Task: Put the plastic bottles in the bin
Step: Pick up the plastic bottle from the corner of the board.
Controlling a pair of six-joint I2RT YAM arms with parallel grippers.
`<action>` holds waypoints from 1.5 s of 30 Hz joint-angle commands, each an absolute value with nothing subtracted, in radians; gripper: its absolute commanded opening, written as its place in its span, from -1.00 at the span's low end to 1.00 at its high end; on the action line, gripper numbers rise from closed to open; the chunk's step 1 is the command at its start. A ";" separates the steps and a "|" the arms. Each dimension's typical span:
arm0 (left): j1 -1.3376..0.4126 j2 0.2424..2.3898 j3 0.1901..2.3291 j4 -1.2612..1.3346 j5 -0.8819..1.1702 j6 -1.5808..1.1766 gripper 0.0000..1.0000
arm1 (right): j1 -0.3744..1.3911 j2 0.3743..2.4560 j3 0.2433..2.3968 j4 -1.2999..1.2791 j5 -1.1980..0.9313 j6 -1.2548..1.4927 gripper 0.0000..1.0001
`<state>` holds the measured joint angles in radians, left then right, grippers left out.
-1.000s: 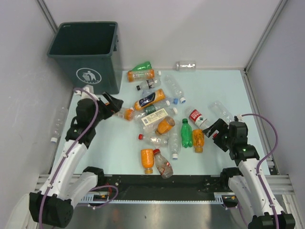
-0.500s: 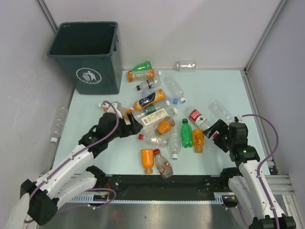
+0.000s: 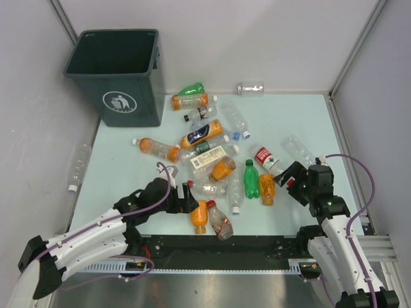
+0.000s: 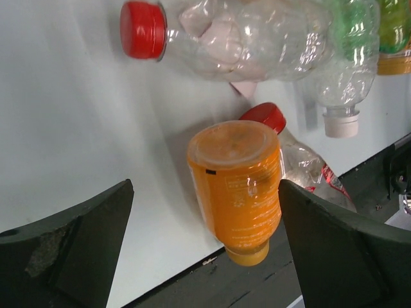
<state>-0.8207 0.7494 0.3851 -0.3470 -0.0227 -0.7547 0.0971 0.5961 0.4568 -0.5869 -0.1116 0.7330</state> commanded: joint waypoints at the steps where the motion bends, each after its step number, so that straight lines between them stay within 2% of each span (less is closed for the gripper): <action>1: -0.847 0.719 0.342 -0.293 -0.023 -0.810 1.00 | 0.106 0.594 0.499 -0.592 -0.109 0.733 0.99; 18: -0.919 0.833 0.319 -0.146 -0.012 -0.839 1.00 | 0.123 0.586 0.494 -0.604 -0.097 0.755 0.99; 23: -0.951 0.856 0.316 -0.137 -0.034 -0.853 0.93 | 0.126 0.581 0.488 -0.612 -0.094 0.753 0.99; 29: -0.963 0.880 0.321 -0.127 -0.049 -0.853 0.75 | 0.126 0.581 0.472 -0.598 -0.098 0.756 0.99; 37: -0.971 0.916 0.328 -0.123 -0.060 -0.850 0.63 | 0.127 0.598 0.468 -0.583 -0.103 0.755 0.99; 45: -0.974 0.908 0.389 -0.238 -0.110 -0.841 0.22 | 0.129 0.597 0.468 -0.586 -0.101 0.753 0.99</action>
<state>-0.9646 0.9234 0.3328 -0.1463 -0.0517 -0.8467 0.1226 0.6014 0.4564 -0.6083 -0.0982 0.7509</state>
